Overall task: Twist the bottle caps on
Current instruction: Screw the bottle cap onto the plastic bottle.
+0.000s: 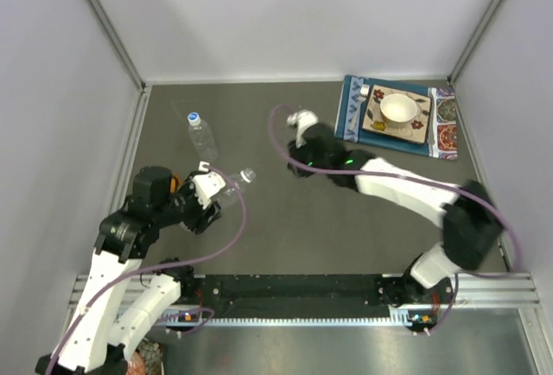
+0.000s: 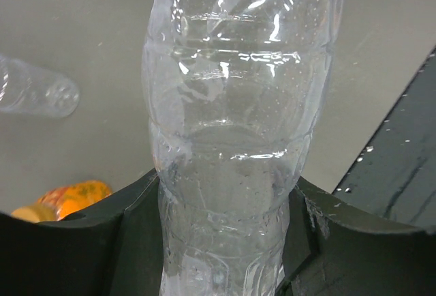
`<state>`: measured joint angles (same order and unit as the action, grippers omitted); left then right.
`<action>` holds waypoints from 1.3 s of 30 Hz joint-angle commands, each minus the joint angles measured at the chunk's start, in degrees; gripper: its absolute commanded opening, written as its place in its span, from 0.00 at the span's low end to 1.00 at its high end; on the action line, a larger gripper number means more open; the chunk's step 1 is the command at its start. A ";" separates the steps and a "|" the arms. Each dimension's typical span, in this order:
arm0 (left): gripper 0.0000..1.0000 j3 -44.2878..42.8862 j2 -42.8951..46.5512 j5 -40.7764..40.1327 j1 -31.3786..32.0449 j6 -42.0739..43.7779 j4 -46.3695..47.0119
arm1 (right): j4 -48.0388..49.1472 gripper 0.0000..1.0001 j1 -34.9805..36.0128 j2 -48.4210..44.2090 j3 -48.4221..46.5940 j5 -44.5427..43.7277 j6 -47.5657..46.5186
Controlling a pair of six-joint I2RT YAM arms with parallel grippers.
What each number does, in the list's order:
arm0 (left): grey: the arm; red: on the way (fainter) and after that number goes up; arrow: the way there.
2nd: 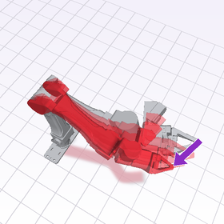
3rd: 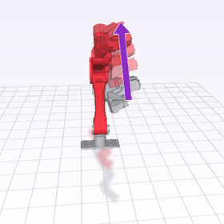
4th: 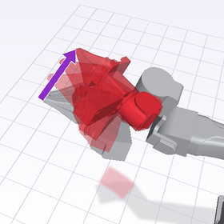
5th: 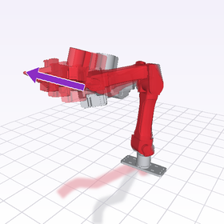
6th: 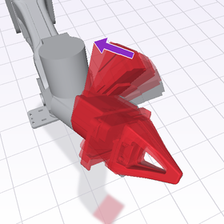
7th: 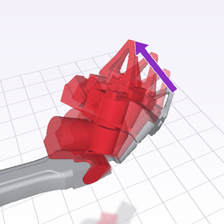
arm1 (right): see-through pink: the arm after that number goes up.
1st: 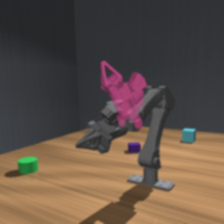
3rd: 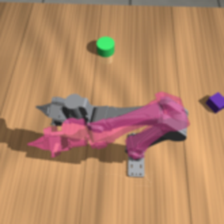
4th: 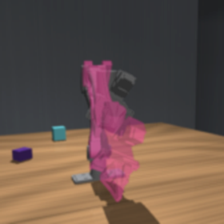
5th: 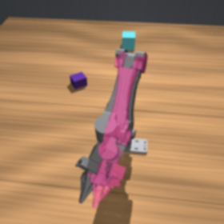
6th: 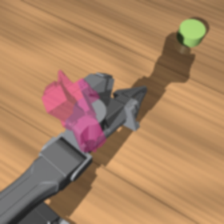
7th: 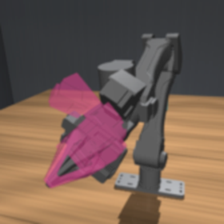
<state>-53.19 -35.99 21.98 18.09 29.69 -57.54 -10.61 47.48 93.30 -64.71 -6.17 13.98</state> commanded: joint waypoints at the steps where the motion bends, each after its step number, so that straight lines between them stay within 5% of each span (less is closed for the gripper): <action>1: 0.38 -4.19 -4.86 13.32 -0.07 1.68 3.40 | -3.08 0.20 -2.66 -20.49 0.81 10.46 -4.82; 7: 0.30 -11.65 -16.89 24.76 0.46 10.10 -7.65 | -13.10 0.23 -5.73 -32.46 -4.98 28.13 -9.05; 18: 0.28 -25.12 -22.98 40.94 1.51 27.34 -22.26 | -23.29 0.21 -5.56 -33.19 -18.87 48.00 -13.01; 28: 0.28 -27.58 -27.12 41.04 4.24 27.26 -24.46 | -29.11 0.21 1.38 -28.88 -26.87 45.73 -17.14; 39: 0.27 -24.86 -24.57 40.95 4.59 19.44 -16.82 | -25.70 0.22 6.22 -26.94 -26.70 40.81 -19.17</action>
<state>-78.87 -62.15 60.51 22.26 51.88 -76.55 -40.01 52.03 66.74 -90.91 37.06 -3.99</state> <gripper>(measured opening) 0.601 0.316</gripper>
